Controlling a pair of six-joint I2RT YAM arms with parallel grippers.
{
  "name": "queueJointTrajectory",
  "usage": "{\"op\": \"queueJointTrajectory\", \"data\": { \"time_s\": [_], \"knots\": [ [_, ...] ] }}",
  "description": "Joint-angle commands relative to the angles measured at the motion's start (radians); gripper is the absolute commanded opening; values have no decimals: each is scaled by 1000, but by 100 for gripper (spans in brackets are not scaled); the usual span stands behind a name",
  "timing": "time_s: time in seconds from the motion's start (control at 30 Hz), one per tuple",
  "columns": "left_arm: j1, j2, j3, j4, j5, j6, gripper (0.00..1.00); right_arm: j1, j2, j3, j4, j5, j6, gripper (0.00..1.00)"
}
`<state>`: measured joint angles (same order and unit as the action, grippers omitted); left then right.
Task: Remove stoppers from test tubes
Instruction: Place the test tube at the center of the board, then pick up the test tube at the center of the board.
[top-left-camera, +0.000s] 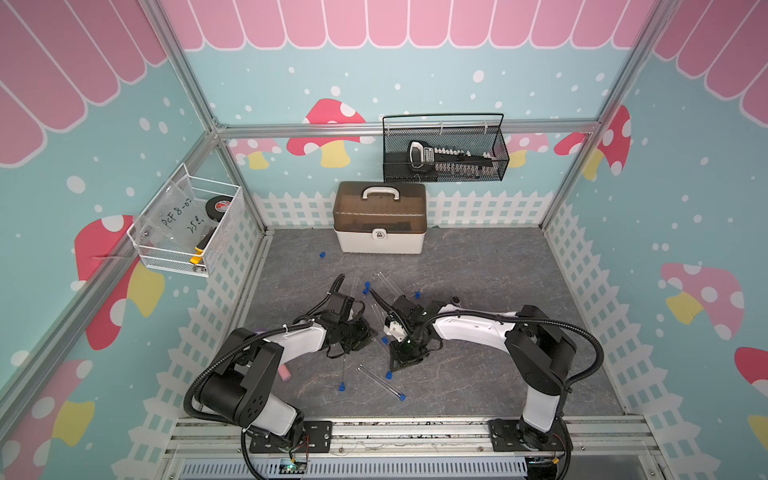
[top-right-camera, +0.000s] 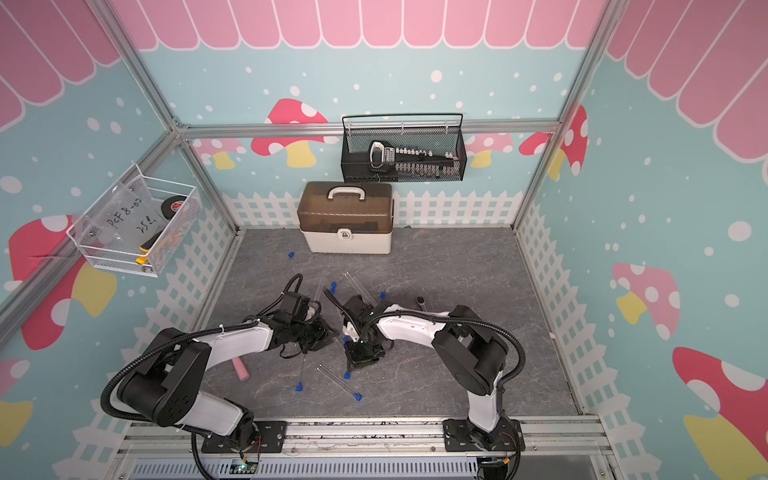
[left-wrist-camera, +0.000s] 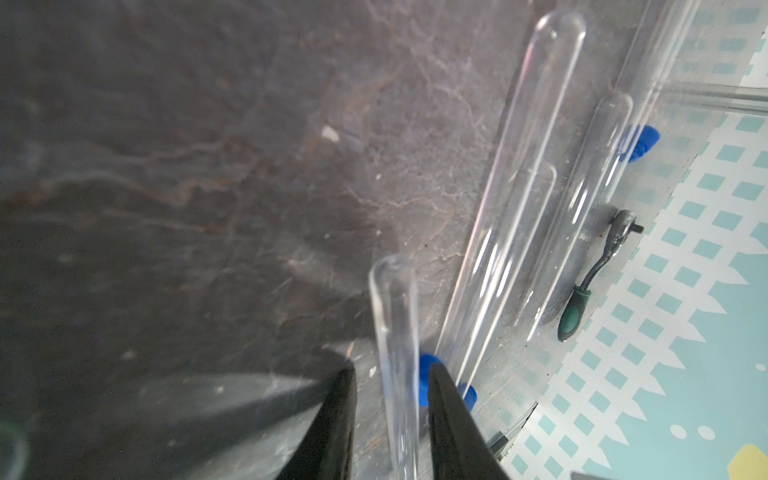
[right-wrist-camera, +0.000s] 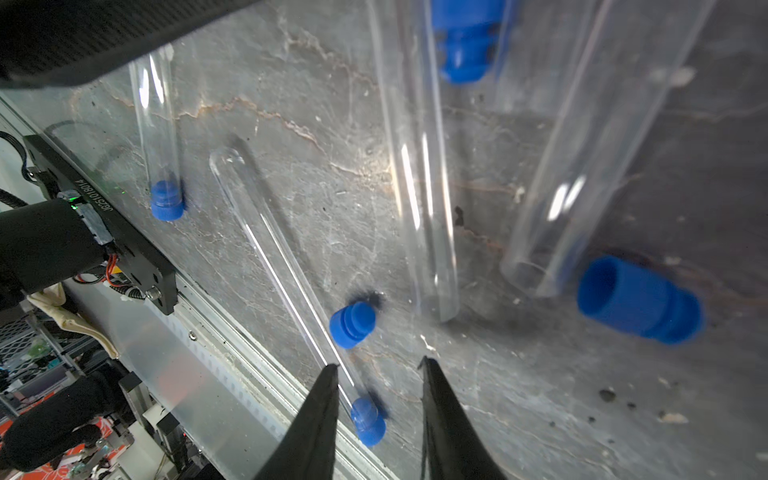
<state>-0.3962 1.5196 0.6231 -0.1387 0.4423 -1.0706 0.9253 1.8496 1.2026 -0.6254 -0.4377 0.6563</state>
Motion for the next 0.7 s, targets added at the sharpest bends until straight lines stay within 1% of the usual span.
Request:
{"op": "queueJointTrajectory", "data": {
  "time_s": [0.0, 0.1, 0.17, 0.33, 0.5, 0.67],
  "knots": [
    [-4, 14, 9, -82, -51, 16, 37, 4, -6, 32, -49, 26, -24, 39],
    [-4, 0, 23, -105, -51, 20, 39, 5, -44, 32, -56, 55, -33, 40],
    [-4, -20, 30, -124, -46, 20, 43, 9, -93, 17, -57, 92, -46, 41],
    [-4, -133, 52, -206, -49, 9, 50, 67, -218, -74, -37, 166, -85, 47],
    [1, -324, 50, -372, -83, 19, 51, 169, -234, -117, -48, 237, -107, 49],
    [30, -549, 32, -561, -138, 20, 52, 232, -177, -96, -40, 310, -132, 51]
  ]
}}
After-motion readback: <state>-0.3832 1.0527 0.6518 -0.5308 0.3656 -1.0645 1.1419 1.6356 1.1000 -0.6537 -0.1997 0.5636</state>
